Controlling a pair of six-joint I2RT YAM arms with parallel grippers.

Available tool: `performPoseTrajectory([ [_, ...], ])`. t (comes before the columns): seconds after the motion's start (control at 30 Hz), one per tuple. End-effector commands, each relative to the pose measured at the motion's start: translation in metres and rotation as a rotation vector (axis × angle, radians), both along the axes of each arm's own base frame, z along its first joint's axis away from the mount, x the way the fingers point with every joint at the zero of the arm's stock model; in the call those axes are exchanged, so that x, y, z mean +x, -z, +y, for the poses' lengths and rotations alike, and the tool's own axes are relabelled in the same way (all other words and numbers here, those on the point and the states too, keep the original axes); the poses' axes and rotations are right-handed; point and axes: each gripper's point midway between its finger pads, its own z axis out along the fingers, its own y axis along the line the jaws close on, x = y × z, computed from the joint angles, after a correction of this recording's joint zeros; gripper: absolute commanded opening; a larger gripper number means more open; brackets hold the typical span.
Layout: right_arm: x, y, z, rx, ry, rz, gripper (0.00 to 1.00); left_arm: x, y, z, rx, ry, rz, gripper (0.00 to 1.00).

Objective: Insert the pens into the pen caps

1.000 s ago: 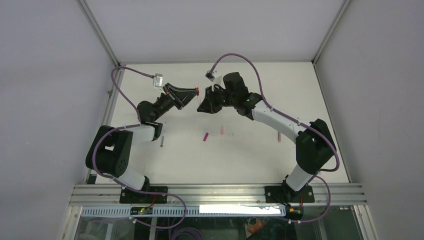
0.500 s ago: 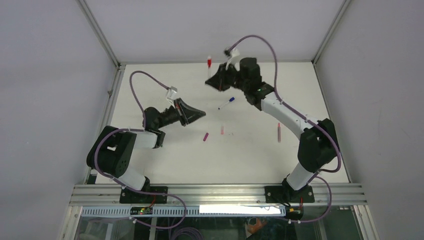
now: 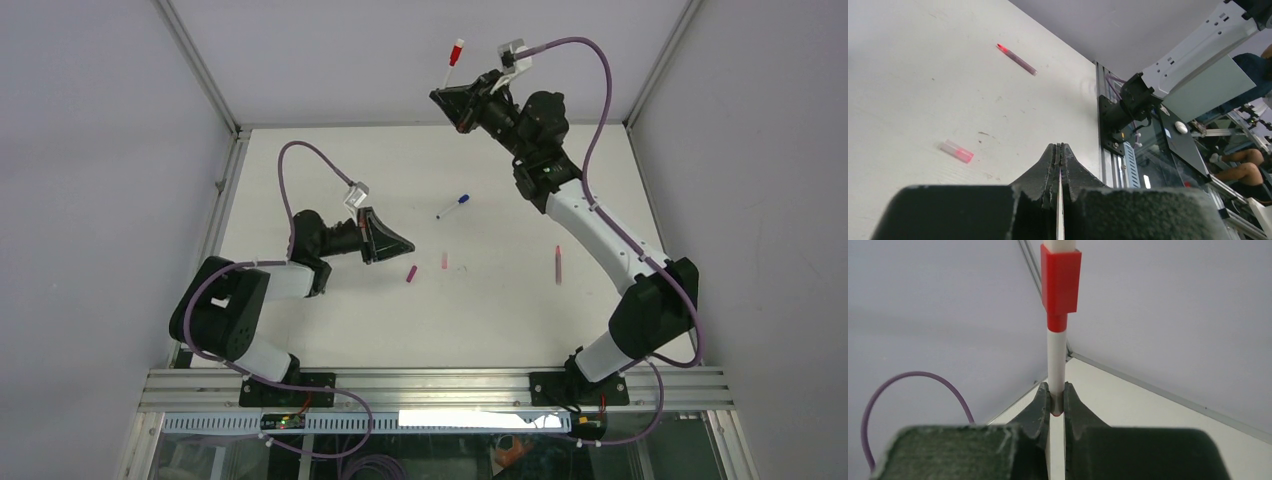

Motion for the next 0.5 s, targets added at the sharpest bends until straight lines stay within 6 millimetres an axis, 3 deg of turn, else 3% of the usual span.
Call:
performPoseTrajectory([
  [0.0, -0.004, 0.018, -0.008, -0.035, 0.02, 0.037, 0.0, 0.029, -0.043, 0.011, -0.036, -0.091, -0.143, 0.1],
  [0.03, -0.005, 0.029, -0.011, -0.051, 0.038, 0.062, 0.0, 0.036, -0.051, 0.016, -0.046, -0.11, -0.15, 0.22],
  [0.17, -0.019, 0.074, -0.02, -0.113, 0.053, 0.153, 0.0, 0.066, -0.09, 0.046, -0.123, -0.227, -0.218, 0.42],
  [0.27, -0.04, 0.107, -0.013, -0.192, 0.015, 0.203, 0.0, 0.085, -0.114, 0.045, -0.15, -0.207, -0.27, 0.47],
  [0.4, -0.077, 0.145, 0.016, -0.262, -0.08, 0.262, 0.0, 0.113, -0.142, 0.034, -0.174, -0.127, -0.329, 0.49],
  [0.47, -0.094, 0.158, 0.03, -0.263, -0.136, 0.299, 0.0, 0.124, -0.147, 0.03, -0.176, -0.111, -0.345, 0.49],
])
